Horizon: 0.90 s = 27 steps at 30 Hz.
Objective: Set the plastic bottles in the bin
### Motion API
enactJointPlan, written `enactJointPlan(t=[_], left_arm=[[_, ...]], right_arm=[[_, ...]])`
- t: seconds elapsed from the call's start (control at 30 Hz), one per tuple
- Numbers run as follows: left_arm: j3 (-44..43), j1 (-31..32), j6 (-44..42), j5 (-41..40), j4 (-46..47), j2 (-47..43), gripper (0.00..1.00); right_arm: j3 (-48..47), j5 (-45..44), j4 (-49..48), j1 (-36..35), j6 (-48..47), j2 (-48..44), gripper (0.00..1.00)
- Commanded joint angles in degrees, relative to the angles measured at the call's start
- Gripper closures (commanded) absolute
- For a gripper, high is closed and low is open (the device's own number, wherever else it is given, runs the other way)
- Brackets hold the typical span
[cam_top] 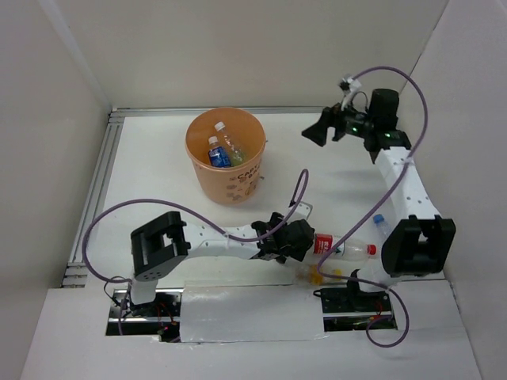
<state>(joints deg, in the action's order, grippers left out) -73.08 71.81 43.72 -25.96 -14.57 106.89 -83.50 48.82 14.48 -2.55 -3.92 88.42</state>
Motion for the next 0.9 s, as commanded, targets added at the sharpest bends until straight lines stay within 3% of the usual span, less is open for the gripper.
enactJointPlan(t=[0.0,0.1,0.13,0.3,0.43,0.5,0.57,0.6,0.67,0.7,0.77,0.8,0.83,0.87], left_arm=[[-3.5,-0.3,0.3,-2.2,-1.0,4.2,0.13],[-3.5,-0.8,0.8,-1.6,-1.5,5.6,0.29],[-2.7,-0.8,0.8,-1.6,-1.5,5.6,0.46],[-2.2,-0.8,0.8,-1.5,-1.6,3.3,0.87],[-1.6,-0.8,-1.3,-3.7,-3.4,-6.0,0.94],[-3.9,-0.8,-3.4,-6.1,-3.4,-13.3,0.94],[-7.1,-1.3,-7.0,-8.4,-4.0,-17.3,0.94],[-8.4,-2.3,-7.8,-10.5,-4.5,-19.0,0.93],[-10.1,-5.0,-9.8,-13.2,-4.5,-23.1,0.91],[-10.6,-6.4,-9.8,-15.1,-4.5,-24.2,0.90],[-10.6,-12.0,-10.9,-16.0,-3.5,-26.7,0.89],[-10.1,-14.2,-10.9,-16.8,-3.5,-26.7,0.89],[-10.1,-16.4,-10.2,-16.8,-4.2,-26.7,0.88],[-10.1,-18.6,-9.3,-16.8,-4.9,-26.7,0.88]], right_arm=[[5.7,4.6,6.8,5.4,-5.3,-8.3,0.00],[11.1,5.5,14.7,9.7,-13.5,-13.9,0.00],[12.5,4.9,17.3,12.2,-15.3,-16.6,0.00],[17.8,-3.1,23.0,18.6,-23.1,-20.9,0.00],[22.6,-15.8,25.0,21.6,-27.0,-23.4,0.01],[23.9,-19.0,27.6,22.1,-30.5,-24.1,0.09],[26.3,-21.3,28.7,23.7,-32.5,-24.9,0.30],[27.3,-22.4,29.2,24.2,-33.3,-26.7,0.52],[30.2,-24.3,28.5,24.9,-33.3,-28.1,0.63],[31.0,-24.3,28.5,24.9,-33.3,-29.3,0.63],[32.2,-25.7,28.5,25.4,-32.8,-29.9,0.54],[32.7,-26.3,29.2,25.4,-32.8,-29.9,0.45],[32.7,-26.3,29.2,25.9,-32.8,-29.9,0.28],[32.7,-27.1,29.2,25.9,-32.8,-30.4,0.23]])
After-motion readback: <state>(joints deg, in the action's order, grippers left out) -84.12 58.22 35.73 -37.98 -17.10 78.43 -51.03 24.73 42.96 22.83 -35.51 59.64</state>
